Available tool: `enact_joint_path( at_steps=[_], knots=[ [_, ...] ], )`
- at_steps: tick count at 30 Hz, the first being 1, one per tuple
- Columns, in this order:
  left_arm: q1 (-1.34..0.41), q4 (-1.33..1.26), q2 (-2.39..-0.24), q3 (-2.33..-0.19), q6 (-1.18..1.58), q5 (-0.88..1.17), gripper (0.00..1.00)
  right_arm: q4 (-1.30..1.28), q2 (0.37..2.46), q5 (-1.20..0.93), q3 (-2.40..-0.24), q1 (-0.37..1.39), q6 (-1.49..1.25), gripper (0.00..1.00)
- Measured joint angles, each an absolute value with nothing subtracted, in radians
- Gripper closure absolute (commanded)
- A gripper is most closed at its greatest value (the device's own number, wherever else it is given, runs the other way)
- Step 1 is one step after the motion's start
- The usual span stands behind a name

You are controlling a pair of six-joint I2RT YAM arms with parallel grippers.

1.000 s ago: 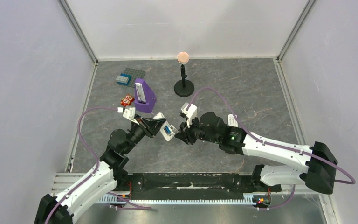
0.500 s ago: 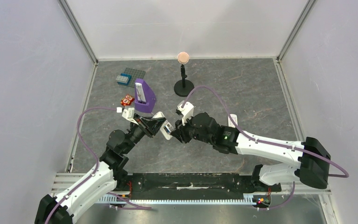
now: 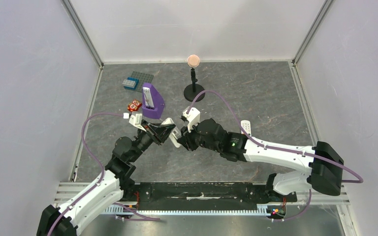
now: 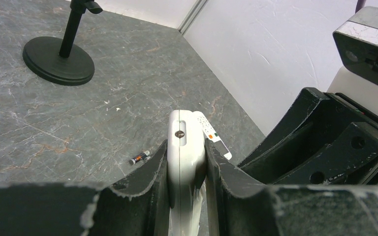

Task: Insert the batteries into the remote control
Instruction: Load the battery cover into the remote control.

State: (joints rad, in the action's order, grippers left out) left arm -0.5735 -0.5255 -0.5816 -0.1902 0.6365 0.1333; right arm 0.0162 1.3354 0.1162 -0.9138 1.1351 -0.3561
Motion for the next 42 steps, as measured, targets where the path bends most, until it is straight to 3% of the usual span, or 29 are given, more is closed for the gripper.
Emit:
enact_joint_path(
  at_steps=[42],
  knots=[
    [-0.574,-0.413,-0.595,-0.250,0.638,0.089,0.98,-0.009,1.359,0.160,-0.933,1.150,-0.355,0.74]
  ],
)
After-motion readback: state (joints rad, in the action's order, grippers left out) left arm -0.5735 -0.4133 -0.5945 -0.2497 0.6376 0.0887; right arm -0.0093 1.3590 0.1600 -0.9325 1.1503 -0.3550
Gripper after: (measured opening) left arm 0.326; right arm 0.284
